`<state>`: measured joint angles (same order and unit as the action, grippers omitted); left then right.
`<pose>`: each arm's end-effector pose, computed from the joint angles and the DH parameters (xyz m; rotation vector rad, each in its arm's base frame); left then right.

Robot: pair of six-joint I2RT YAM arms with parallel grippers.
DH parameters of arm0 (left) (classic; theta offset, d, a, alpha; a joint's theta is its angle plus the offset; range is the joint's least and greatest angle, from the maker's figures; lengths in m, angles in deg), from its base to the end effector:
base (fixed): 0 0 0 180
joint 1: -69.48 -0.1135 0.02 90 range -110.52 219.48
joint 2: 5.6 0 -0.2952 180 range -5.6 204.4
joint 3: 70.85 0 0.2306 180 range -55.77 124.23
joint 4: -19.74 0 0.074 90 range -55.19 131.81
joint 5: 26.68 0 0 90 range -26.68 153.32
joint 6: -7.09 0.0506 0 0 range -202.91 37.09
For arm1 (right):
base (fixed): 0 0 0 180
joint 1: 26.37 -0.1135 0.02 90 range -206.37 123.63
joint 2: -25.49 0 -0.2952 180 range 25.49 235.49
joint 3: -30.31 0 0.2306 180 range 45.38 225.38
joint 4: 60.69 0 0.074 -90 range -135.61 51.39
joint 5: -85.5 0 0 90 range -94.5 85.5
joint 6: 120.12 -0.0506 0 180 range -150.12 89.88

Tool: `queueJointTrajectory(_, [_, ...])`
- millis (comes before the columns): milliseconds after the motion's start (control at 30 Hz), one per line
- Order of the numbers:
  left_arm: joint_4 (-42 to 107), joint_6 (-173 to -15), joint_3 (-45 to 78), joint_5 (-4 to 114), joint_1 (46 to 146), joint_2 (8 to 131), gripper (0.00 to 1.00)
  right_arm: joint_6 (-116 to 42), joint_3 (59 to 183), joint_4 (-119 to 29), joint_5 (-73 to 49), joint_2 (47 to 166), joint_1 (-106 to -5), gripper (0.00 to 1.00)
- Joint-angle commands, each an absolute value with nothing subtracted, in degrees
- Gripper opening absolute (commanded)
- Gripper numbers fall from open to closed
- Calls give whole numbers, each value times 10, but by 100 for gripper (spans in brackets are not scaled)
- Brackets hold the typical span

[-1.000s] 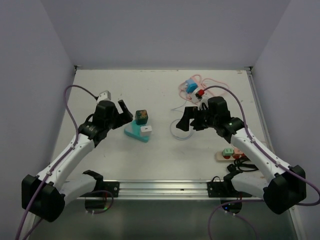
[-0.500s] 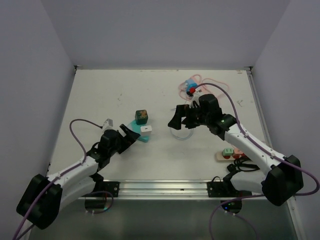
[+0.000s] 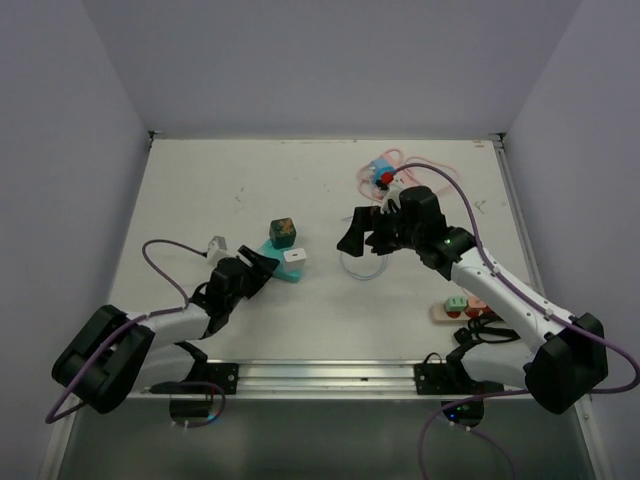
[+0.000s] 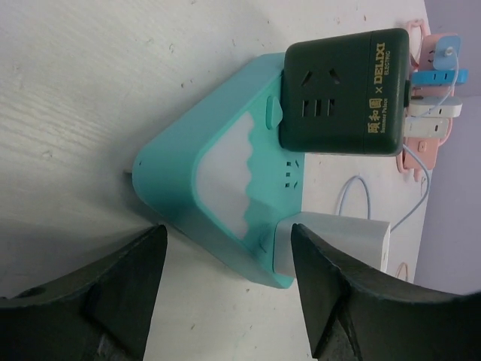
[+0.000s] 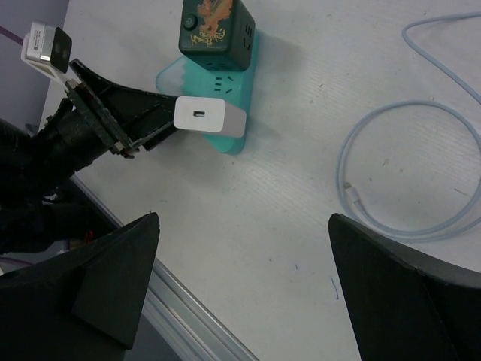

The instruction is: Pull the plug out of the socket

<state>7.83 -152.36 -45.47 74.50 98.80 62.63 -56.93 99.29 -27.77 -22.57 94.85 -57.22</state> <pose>0.1666 -0.0823 0.1673 -0.8723 2.0315 -0.8086 0.2054 0.1410 0.3212 -0.2732 2.2494 0.9019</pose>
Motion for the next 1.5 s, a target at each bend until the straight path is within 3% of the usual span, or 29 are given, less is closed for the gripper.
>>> queueJointTrajectory(0, [3, -1501, -421, 779, 985, 659, 70, -570, 1006, -277, -210, 929, -577, 99])
queueJointTrajectory(167, [-38, -1466, -391, 736, 940, 713, 70, -568, 1005, -274, -209, 926, -577, 99])
queueJointTrajectory(467, [-89, -1382, -326, 585, 852, 800, 78, -571, 998, -273, -210, 926, -577, 99])
queueJointTrajectory(800, [-64, -1400, -427, 580, 852, 688, 96, -579, 990, -277, -202, 921, -581, 99])
queueJointTrajectory(1067, [-89, -1451, -477, 588, 866, 686, 95, -585, 988, -286, -201, 926, -584, 99])
queueJointTrajectory(1467, [-210, -1506, -450, 630, 929, 815, 89, -586, 993, -279, -198, 926, -591, 99])
